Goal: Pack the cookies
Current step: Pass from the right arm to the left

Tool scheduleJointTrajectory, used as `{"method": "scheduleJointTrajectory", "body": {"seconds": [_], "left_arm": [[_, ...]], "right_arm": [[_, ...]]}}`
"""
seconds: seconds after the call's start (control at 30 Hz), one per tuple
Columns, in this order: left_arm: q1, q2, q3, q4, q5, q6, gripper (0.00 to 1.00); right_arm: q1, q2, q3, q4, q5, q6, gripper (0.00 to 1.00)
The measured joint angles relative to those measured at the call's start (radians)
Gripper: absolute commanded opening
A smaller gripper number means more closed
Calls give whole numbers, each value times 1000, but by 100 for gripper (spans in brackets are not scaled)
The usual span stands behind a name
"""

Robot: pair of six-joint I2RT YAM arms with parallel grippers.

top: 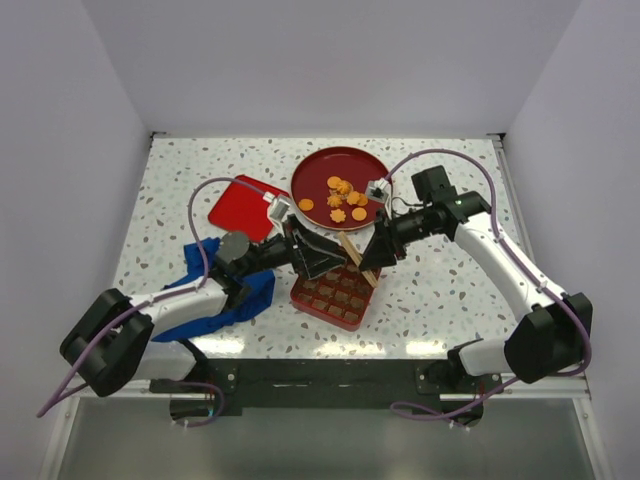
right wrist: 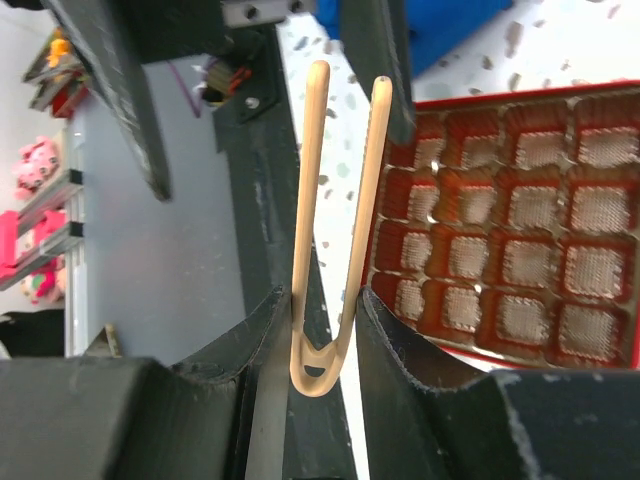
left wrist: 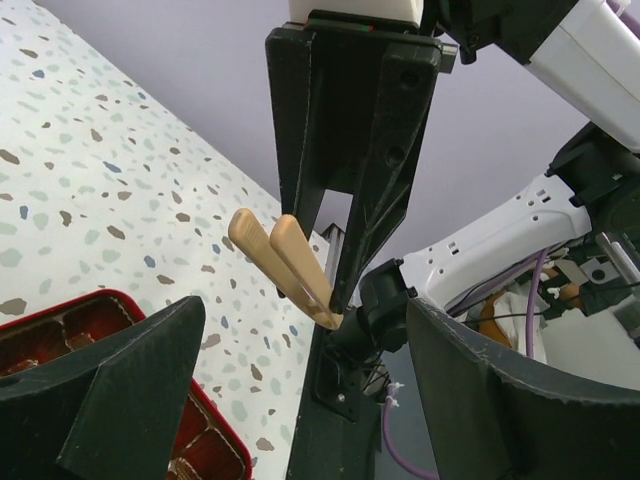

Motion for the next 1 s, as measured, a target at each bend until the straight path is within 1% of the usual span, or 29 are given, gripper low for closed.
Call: {"method": "scheduleJointTrajectory", "body": {"seconds": [0.27, 0.47, 0.67, 0.87, 0.97, 1.0], "left_arm": [[-28, 29, 0, 46, 2, -1, 84], [-38, 37, 5, 80, 2, -5, 76], [-45, 48, 10, 108, 0, -9, 71], [-45, 60, 11, 146, -1, -21, 59], [-46, 69, 11, 179, 2, -34, 52], [-46, 74, 11, 188, 3, -37, 48]], "right_arm": [[16, -1, 0, -3, -63, 1, 28], [31, -2, 0, -3, -95, 1, 28], [39, -4, 0, -3, -116, 1, 28], [45, -12, 0, -3, -151, -3, 29], [47, -12, 0, -4, -164, -3, 29], [47, -12, 0, -4, -164, -3, 29]]}}
